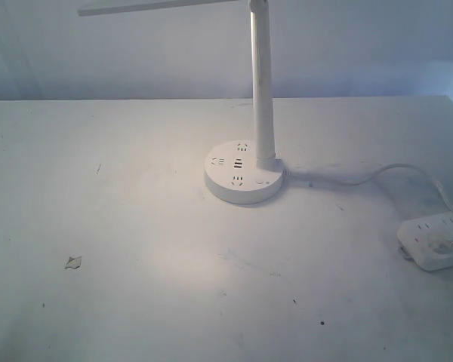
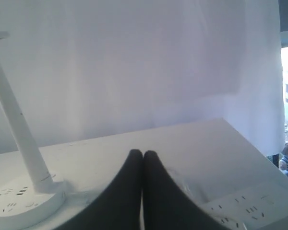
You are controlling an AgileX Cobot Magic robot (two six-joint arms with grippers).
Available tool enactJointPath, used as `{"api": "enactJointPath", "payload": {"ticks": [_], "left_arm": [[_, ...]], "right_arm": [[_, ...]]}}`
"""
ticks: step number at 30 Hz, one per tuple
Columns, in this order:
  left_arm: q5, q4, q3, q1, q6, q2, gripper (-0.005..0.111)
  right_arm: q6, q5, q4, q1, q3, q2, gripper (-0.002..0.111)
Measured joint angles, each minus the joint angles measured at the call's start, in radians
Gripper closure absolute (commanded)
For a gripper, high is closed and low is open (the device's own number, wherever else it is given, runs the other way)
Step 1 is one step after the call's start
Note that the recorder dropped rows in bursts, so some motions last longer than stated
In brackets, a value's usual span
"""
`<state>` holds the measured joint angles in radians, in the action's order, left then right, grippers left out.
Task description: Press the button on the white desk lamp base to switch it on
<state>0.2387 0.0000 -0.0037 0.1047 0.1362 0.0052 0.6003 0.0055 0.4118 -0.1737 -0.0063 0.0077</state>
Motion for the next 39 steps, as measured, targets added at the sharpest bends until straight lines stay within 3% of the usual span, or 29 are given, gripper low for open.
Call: {"api": "enactJointPath", "payload": {"ticks": [13, 23, 27, 30, 35, 39], "left_arm": [[0.000, 0.000, 0.000, 0.000, 0.000, 0.000, 0.107], [0.000, 0.000, 0.000, 0.000, 0.000, 0.000, 0.107], [0.000, 0.000, 0.000, 0.000, 0.000, 0.000, 0.107], [0.000, 0.000, 0.000, 0.000, 0.000, 0.000, 0.107], [0.000, 0.000, 0.000, 0.000, 0.000, 0.000, 0.107], [0.000, 0.000, 0.000, 0.000, 0.000, 0.000, 0.107]], "right_arm": [[-0.093, 0.076, 0.006, 0.057, 0.000, -0.002, 0.108], [-0.095, -0.176, 0.006, 0.059, 0.000, -0.002, 0.108], [-0.131, -0.189, 0.006, 0.083, 0.000, -0.002, 0.108], [-0.255, -0.106, -0.070, 0.106, 0.000, -0.002, 0.108], [-0.740, 0.097, -0.446, 0.120, 0.000, -0.002, 0.108], [-0.988, 0.196, -0.621, 0.121, 0.002, -0.002, 0.108]]}}
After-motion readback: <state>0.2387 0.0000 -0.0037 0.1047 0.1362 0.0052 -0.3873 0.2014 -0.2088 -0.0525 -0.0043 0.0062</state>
